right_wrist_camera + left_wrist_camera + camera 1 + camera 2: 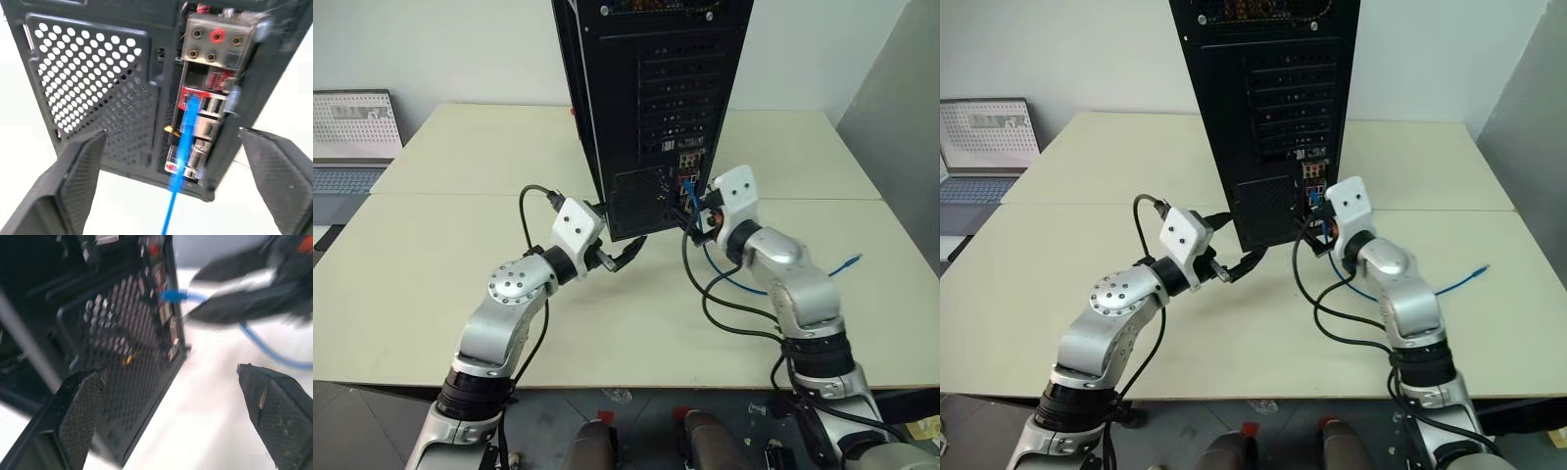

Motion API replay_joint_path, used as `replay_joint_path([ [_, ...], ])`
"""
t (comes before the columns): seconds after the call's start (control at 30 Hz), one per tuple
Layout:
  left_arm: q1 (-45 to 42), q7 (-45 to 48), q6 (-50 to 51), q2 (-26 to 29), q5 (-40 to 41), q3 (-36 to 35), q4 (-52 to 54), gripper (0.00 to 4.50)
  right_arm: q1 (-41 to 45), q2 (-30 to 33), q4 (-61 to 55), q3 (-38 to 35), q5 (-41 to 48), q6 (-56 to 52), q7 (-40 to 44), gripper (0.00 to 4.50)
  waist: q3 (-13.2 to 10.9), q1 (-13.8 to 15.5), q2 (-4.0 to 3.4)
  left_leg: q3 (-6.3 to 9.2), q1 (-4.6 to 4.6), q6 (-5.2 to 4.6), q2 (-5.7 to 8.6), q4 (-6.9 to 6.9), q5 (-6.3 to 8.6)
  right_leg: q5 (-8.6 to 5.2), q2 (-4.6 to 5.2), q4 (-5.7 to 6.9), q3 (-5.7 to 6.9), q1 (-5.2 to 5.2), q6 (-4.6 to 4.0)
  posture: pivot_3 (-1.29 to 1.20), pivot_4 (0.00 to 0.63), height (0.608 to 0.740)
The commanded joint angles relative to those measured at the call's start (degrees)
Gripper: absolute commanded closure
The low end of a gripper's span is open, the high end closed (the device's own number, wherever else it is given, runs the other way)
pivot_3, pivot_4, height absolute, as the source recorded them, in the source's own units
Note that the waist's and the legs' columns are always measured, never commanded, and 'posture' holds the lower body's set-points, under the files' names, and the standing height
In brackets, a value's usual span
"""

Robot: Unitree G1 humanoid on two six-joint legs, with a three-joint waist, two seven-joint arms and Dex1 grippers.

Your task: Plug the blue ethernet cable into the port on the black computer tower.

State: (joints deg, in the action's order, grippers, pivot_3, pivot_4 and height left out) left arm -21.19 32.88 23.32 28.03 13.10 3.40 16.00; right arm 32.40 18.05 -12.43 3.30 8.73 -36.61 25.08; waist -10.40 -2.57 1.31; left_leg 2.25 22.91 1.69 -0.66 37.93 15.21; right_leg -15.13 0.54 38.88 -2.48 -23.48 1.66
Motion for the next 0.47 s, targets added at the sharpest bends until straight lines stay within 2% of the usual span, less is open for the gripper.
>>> replay_joint_path([
  [0.03, 0.32, 2.92, -0.38, 3.84, 0.65, -3.04, 1.11, 0.00, -2.20, 6.67, -3.60, -3.00, 4.68, 5.16, 10.24, 0.03, -0.01, 0.01, 0.01, 0.00, 0.00, 0.00, 0.01, 0.00, 0.00, 0.00, 0.00, 0.00, 0.00, 0.00, 0.00, 0.00, 0.150, 0.740],
  [0.3, -0.96, 9.57, -0.70, 10.11, 4.45, -8.57, -1.34, 0.00, -2.78, 16.98, 2.88, -10.37, 10.41, 12.92, 22.55, 0.03, -0.08, 0.09, 0.02, -0.01, -0.01, -0.01, -0.02, 0.00, 0.00, -0.01, -0.02, -0.03, 0.01, 0.03, 0.01, 0.00, 0.150, 0.740],
  [0.47, -2.03, 12.70, -0.67, 12.65, 6.22, -9.91, -2.37, 0.00, -1.35, 19.52, 5.22, -11.51, 12.53, 14.78, 25.96, 0.03, -0.10, 0.19, 0.00, -0.03, -0.01, -0.01, -0.01, 0.01, 0.00, -0.01, -0.01, -0.03, 0.01, 0.03, 0.01, 0.00, 0.150, 0.740],
])
